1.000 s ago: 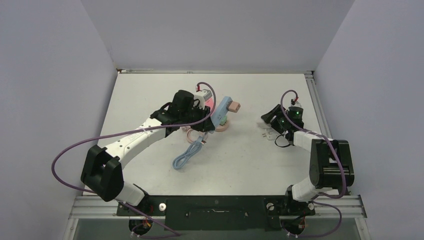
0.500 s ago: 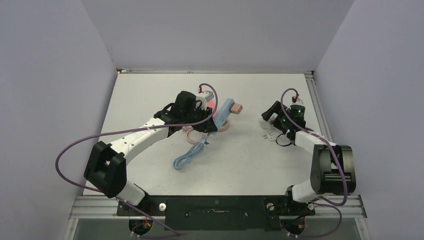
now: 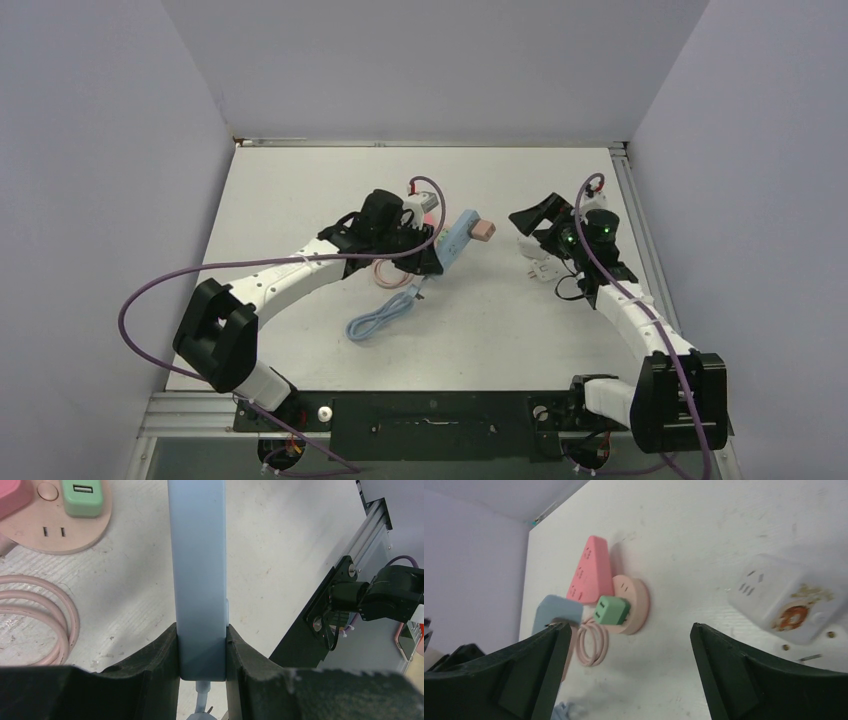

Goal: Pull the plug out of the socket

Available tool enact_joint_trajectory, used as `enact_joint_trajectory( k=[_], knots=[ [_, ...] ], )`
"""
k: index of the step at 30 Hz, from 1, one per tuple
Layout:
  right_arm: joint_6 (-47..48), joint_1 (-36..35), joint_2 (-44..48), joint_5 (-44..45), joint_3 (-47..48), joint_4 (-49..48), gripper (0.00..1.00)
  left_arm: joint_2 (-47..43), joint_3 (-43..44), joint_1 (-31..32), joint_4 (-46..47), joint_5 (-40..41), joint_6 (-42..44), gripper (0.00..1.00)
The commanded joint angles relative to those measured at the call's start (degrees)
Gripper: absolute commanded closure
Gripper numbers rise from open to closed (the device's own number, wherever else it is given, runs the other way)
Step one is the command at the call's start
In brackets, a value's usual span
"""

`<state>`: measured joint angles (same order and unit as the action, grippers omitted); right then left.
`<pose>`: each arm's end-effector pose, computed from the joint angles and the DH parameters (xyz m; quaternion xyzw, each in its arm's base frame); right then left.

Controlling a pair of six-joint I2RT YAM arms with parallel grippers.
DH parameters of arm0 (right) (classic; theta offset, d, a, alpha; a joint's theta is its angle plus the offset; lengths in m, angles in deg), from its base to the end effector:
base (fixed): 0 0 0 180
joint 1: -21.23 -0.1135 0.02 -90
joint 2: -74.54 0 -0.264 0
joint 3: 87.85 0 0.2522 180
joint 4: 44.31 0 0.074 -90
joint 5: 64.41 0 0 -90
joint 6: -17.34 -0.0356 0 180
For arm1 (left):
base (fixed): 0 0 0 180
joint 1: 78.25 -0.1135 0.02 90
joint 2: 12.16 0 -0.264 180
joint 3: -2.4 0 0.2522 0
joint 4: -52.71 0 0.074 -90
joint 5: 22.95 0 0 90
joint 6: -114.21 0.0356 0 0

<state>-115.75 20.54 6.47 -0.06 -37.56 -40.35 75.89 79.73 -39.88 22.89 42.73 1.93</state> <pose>0.2599 0.0185 0.2421 0.1758 0.7975 0.3745 0.4391 0.2572 -0.2224 0.2613 0.2115 0.8668 -0.3716 0.2564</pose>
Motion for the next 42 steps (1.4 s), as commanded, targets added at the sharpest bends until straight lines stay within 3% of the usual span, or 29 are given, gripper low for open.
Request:
enact_joint_trajectory(
  k=[1, 9, 18, 23, 33, 42],
  knots=[
    [-6.45, -6.99, 3.58, -2.58, -2.06, -1.80, 0.06, -0.31, 1.03, 1.25, 5.42, -1.56, -0.77, 1.00],
    [-16.05, -13.72, 8.40, 1.34, -9.38, -8.21, 0.02, 0.62, 1.12, 2.58, 5.24, -1.36, -0.74, 1.00],
    [-15.95, -14.25, 8.41, 3.71, -9.54, -7.66, 0.19, 1.45, 1.41, 3.29, 5.01, -0.89, -0.33, 1.00],
    [-17.37, -14.25, 8.84, 5.01, -10.81, -9.34, 0.35, 2.10, 1.56, 3.56, 4.59, -0.56, 0.09, 1.00],
    [-20.08, -14.25, 7.43, 3.72, -12.38, -11.95, 0.46, 3.22, 1.82, 4.57, 4.37, -0.66, 0.14, 1.00],
    [-22.03, -14.25, 6.98, 4.24, -14.37, -13.19, 0.67, 3.71, 2.39, 5.55, 3.90, -0.82, 1.30, 1.00]
  ],
)
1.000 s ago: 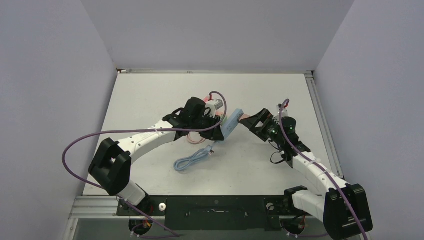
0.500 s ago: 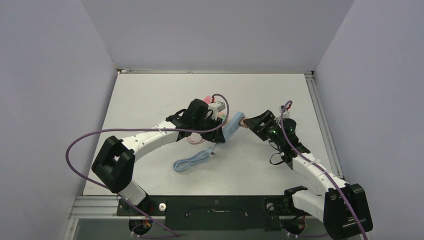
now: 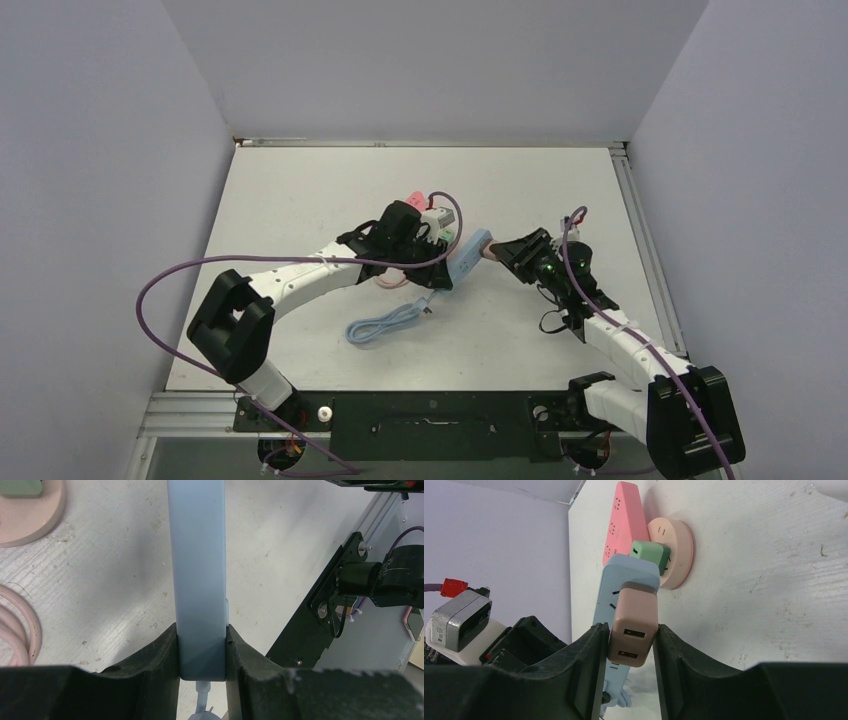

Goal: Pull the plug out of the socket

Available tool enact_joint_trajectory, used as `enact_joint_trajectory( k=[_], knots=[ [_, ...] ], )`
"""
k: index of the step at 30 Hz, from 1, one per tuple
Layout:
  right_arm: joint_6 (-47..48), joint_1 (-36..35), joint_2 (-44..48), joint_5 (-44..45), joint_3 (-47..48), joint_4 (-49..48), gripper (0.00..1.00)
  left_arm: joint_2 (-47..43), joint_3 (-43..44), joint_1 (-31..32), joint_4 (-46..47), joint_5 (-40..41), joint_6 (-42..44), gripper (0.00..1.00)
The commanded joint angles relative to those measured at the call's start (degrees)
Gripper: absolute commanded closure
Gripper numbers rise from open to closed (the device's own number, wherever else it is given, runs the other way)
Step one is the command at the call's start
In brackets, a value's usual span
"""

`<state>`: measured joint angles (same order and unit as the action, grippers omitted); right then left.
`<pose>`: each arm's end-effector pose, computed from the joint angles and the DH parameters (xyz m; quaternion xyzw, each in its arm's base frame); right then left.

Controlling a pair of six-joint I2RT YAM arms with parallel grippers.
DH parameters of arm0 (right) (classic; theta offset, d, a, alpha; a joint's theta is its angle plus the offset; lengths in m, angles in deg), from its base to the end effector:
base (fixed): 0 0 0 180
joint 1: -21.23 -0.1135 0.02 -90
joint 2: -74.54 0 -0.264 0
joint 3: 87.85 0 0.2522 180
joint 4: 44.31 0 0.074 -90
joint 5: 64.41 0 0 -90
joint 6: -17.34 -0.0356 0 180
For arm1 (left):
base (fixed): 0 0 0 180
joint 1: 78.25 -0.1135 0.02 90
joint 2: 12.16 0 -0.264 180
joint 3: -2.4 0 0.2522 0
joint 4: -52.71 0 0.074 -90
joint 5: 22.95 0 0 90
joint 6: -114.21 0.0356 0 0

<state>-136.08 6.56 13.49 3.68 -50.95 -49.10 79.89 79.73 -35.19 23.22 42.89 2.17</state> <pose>0.2127 0.0694 0.2058 0.2305 0.7750 0.4780 0.3432 0.2455 -0.2494 0.2390 0.2444 0.8709 -0.3672 0.2169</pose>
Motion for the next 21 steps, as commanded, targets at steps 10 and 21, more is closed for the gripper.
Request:
enact_joint_trajectory(
  k=[10, 21],
  knots=[
    [-2.15, -0.26, -0.67, 1.16, -3.05, -5.92, 0.95, 1.88, 2.70, 1.25, 3.28, -2.72, -0.18, 0.51],
    [2.51, -5.16, -2.68, 4.73, -4.52, -8.96, 0.95, 6.37, 3.03, 1.31, 4.39, -4.53, -1.71, 0.21]
  ],
)
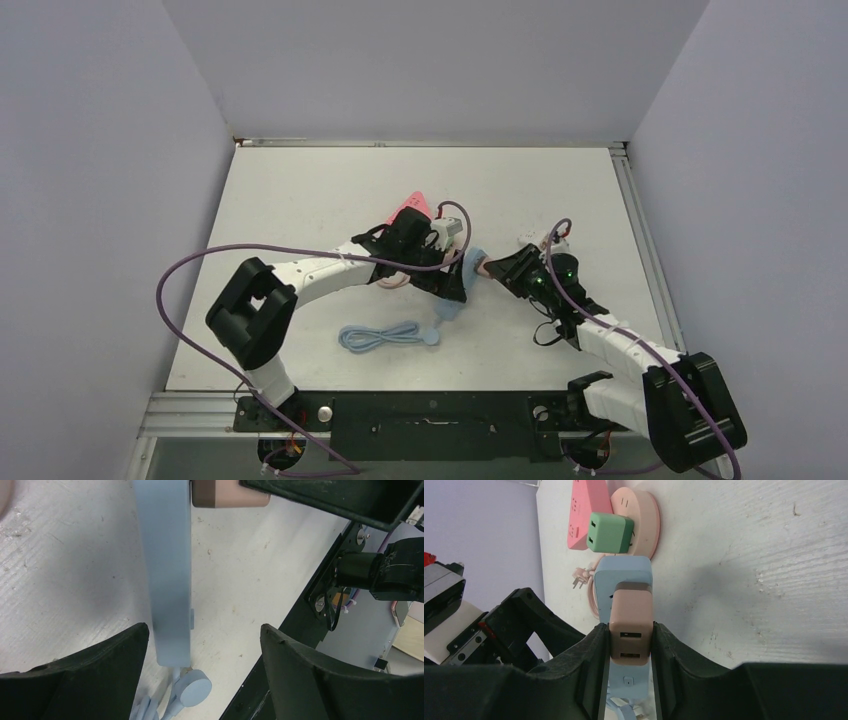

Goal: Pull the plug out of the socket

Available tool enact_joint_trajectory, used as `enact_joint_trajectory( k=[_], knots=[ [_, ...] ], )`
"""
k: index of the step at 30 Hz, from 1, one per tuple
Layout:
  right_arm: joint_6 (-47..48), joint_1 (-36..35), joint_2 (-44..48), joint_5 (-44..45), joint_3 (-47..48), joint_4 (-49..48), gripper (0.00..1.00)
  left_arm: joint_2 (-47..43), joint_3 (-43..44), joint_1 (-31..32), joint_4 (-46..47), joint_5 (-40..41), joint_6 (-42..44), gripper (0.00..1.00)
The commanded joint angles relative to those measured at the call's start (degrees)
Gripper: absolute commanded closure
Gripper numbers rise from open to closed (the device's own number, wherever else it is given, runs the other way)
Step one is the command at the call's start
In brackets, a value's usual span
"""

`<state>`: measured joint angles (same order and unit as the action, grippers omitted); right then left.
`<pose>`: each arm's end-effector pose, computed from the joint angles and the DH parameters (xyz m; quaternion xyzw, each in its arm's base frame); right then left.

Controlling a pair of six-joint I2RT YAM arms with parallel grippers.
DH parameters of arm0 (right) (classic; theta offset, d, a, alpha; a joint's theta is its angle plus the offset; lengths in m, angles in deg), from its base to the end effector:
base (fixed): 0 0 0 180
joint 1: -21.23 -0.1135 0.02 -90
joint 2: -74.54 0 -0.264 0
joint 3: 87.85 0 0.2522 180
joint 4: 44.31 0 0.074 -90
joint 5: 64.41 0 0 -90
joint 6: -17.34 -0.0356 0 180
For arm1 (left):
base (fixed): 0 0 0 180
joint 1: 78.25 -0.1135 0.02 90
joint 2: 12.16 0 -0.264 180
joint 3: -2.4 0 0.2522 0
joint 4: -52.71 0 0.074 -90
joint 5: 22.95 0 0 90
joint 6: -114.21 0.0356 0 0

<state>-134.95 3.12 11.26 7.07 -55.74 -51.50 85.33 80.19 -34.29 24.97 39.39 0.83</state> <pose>0.2014 0.0777 0.1750 0.2300 0.7999 0.4501 0.3236 0.2500 -0.2640 0.2125 0.2470 0.8748 -0.3808 0.1698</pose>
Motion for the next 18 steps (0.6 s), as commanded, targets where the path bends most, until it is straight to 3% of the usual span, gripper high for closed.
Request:
enact_joint_trajectory(
  k=[1, 11, 16, 18],
  knots=[
    [1.55, -2.08, -0.74, 1.34, 0.40, -6.75, 0.95, 1.09, 2.71, 0.50, 2.53, -0.37, -0.09, 0.21],
    [2.70, -4.10, -1.79, -1.72, 0.90, -11.89, 0.95, 2.09, 2.86, 0.35, 2.69, 0.56, -0.93, 0.21],
    [3.47, -5.60, -3.06, -4.06, 1.25, -15.82, 0.95, 1.77, 2.94, -0.12, 3.34, -1.17, -1.30, 0.44],
    [3.72, -6.15, -3.37, -4.23, 1.34, -16.56, 0.95, 1.44, 2.87, -0.85, 3.30, -1.07, -1.60, 0.47]
  ],
)
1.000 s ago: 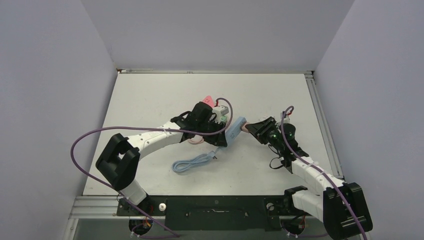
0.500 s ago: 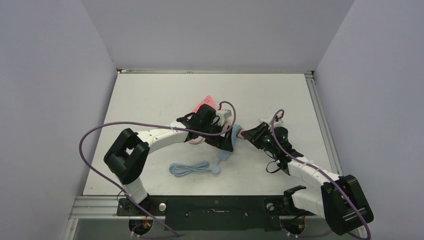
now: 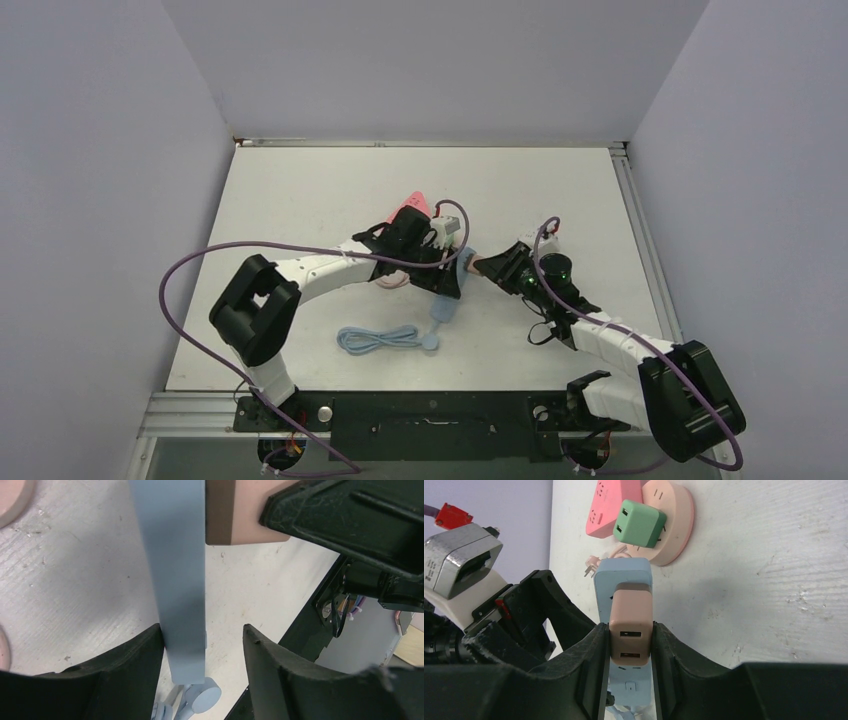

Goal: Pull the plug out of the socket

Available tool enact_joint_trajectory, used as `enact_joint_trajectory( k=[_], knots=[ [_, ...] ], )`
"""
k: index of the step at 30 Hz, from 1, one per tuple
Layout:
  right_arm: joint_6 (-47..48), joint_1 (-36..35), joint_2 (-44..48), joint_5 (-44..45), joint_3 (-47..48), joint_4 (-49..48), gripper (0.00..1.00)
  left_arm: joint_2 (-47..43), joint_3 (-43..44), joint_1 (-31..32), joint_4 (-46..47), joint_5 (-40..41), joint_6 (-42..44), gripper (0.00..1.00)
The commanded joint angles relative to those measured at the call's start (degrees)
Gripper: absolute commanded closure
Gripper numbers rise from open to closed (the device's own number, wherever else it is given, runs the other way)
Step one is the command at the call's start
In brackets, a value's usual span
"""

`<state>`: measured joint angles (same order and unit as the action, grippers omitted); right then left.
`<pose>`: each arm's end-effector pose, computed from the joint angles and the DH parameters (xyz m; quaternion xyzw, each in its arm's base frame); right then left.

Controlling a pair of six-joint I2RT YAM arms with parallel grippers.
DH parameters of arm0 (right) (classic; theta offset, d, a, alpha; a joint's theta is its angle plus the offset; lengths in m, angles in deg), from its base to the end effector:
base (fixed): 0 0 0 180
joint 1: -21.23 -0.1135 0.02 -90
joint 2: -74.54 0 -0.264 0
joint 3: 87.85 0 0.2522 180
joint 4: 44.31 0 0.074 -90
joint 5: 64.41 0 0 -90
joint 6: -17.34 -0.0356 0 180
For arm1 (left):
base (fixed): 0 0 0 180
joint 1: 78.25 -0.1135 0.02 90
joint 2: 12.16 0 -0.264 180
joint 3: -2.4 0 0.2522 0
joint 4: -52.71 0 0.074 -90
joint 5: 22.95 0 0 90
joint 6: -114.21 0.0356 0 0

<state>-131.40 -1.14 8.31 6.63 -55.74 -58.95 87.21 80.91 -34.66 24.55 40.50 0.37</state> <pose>0.2026 0.0959 0.1777 0.1610 0.7948 0.4724 0.3452 0.2556 -0.2653 0.2043 0.2355 0.8844 -0.3680 0.1640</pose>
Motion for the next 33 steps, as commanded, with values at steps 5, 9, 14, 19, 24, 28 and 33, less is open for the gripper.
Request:
enact_joint_trajectory(
  k=[5, 9, 14, 19, 24, 28, 33],
  knots=[
    [0.47, -3.05, -1.47, -4.95, 2.33, -10.34, 0.95, -0.96, 1.18, -2.44, 5.14, -2.64, -2.76, 0.37],
    [0.51, -3.96, -1.81, -5.21, 2.69, -10.80, 0.95, -0.49, 1.20, -2.56, 5.08, -2.63, -2.87, 0.38],
    [0.46, -4.25, -1.17, -4.48, 2.52, -10.22, 0.95, -0.40, 1.26, -2.65, 5.05, -2.61, -2.93, 0.52],
    [0.57, -4.34, -0.33, -4.33, 2.60, -9.65, 0.95, 0.15, 1.25, -2.62, 5.03, -2.64, -3.27, 0.70],
    [1.27, -4.35, 0.26, -3.58, 2.21, -8.05, 0.95, -0.01, 1.26, -2.59, 4.99, -2.64, -3.24, 0.97],
    [1.92, -4.20, 0.50, -3.36, 1.35, -7.81, 0.95, -1.04, 0.62, -2.56, 6.04, -2.86, -3.04, 1.00],
    [2.30, -3.30, -0.18, -4.27, 0.83, -8.08, 0.95, -1.76, 0.22, -2.62, 6.72, -3.37, -2.91, 1.00]
  ],
)
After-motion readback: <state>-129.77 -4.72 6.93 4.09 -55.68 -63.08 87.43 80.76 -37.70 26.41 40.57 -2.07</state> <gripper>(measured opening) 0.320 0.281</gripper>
